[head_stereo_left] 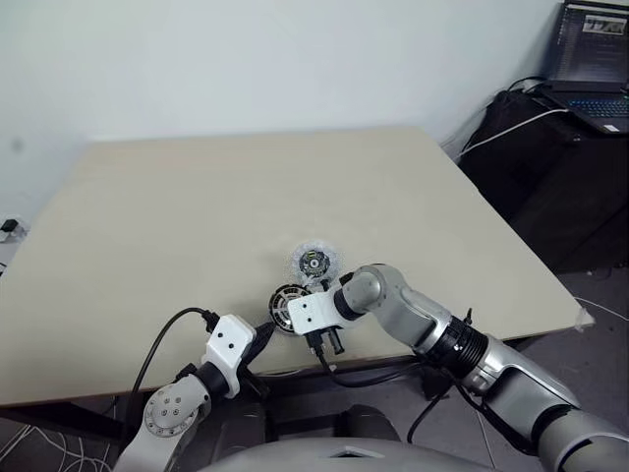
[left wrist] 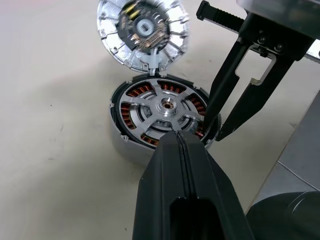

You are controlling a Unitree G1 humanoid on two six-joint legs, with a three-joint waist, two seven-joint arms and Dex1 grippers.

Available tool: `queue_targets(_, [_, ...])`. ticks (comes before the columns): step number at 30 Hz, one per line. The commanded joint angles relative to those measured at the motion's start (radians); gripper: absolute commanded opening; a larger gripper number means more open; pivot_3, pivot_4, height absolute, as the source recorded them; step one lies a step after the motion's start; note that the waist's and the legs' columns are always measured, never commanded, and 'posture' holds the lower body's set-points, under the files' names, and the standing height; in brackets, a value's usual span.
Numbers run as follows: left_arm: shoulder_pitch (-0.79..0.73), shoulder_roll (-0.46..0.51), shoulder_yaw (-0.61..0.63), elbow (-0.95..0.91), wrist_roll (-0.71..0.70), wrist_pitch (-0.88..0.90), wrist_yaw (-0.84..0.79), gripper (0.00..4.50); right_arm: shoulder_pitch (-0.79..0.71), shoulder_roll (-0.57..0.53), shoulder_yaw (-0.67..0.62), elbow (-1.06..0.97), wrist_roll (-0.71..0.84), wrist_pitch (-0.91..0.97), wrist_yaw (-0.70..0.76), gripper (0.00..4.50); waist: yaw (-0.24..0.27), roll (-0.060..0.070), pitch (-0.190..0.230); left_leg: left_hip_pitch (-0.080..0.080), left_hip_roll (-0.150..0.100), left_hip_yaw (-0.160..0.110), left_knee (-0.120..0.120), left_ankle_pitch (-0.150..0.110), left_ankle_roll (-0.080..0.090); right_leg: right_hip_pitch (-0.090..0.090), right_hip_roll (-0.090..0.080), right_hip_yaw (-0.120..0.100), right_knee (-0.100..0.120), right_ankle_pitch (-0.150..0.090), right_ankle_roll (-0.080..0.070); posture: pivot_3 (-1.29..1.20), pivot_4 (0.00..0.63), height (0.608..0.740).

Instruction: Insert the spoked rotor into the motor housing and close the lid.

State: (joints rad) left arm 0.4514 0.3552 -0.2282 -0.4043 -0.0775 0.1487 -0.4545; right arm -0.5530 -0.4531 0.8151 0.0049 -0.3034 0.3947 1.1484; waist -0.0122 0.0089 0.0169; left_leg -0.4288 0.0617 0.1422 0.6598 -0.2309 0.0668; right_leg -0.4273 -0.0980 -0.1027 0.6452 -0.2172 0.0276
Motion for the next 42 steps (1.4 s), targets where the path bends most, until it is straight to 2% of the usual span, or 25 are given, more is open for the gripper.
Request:
queue_targets(1, [-0.014, -0.007, -0.004, 0.008, 0.005, -0.035, 0.002, 0.0, 0.011, 0.0, -0.034, 0.023, -0.018, 0.016, -0.034, 0.05, 0.0, 0.0, 0.0, 0.0, 0.0, 0.0, 0.0, 0.0, 0.0, 0.0, 0.0, 0.0, 0.0, 0.0, 0.0, 0.0, 0.0, 0.74])
queue_targets(4, [-0.02, -0.009, -0.007, 0.015, 0.005, -0.038, 0.002, 0.0, 0.037, 0.009, -0.088, -0.012, 0.001, 0.056, -0.07, 0.05, 0.0, 0.0, 0.0, 0.0, 0.0, 0.0, 0.0, 0.0, 0.0, -0.001, 0.0, -0.001, 0.0, 0.0, 0.0, 0.0, 0.0, 0.74])
queue_targets(9, [-0.019, -0.015, -0.01, 0.016, 0.003, -0.04, 0.006, 0.0, 0.101, 0.023, -0.213, -0.133, 0.05, 0.294, -0.122, 0.05, 0.003, 0.004, 0.005, -0.002, 0.001, 0.0, 0.0, 0.0, 0.0, -0.002, -0.001, -0.001, -0.001, 0.0, 0.0, 0.0, 0.0, 0.74])
queue_targets(14, [-0.004, -0.028, -0.018, 0.023, 0.003, -0.043, 0.014, 0.0, 0.167, -0.03, -0.299, -0.312, 0.106, 0.537, -0.138, 0.05, 0.013, 0.004, 0.006, -0.003, -0.001, 0.001, 0.0, 0.0, 0.0, -0.002, -0.004, -0.001, -0.001, 0.0, 0.0, 0.0, 0.0, 0.74])
queue_targets(21, [-0.017, -0.036, -0.029, 0.038, -0.001, -0.044, 0.012, 0.0, 0.141, -0.04, -0.389, -0.448, 0.22, 0.817, -0.184, 0.05, 0.008, 0.004, 0.009, -0.005, 0.001, 0.0, -0.001, -0.005, -0.006, -0.005, -0.001, -0.006, -0.002, -0.002, -0.003, 0.0, 0.0, 0.74])
queue_targets(25, [-0.028, -0.039, -0.029, 0.048, -0.003, -0.043, 0.008, 0.0, 0.113, 0.014, -0.435, -0.498, 0.32, 0.98, -0.22, 0.05, 0.001, 0.004, 0.01, -0.005, 0.001, -0.001, -0.001, -0.006, -0.006, -0.004, 0.002, -0.008, -0.002, -0.002, -0.004, 0.0, 0.0, 0.74])
queue_targets(33, [-0.037, -0.048, -0.028, 0.064, -0.012, -0.055, 0.004, 0.0, 0.092, 0.1, -0.401, -0.453, 0.426, 1.036, -0.356, 0.05, 0.001, 0.002, 0.012, -0.005, 0.001, -0.003, 0.001, -0.006, -0.006, -0.002, 0.001, -0.009, -0.002, -0.002, -0.003, 0.0, 0.0, 0.74])
queue_targets(42, [-0.019, -0.04, -0.023, 0.04, -0.007, -0.048, 0.012, 0.0, 0.108, 0.205, -0.36, -0.247, 0.467, 0.964, -0.487, 0.05, -0.001, 0.001, 0.012, -0.004, 0.001, -0.003, 0.001, -0.006, -0.006, -0.002, 0.002, -0.009, -0.001, -0.002, -0.003, 0.0, 0.0, 0.74])
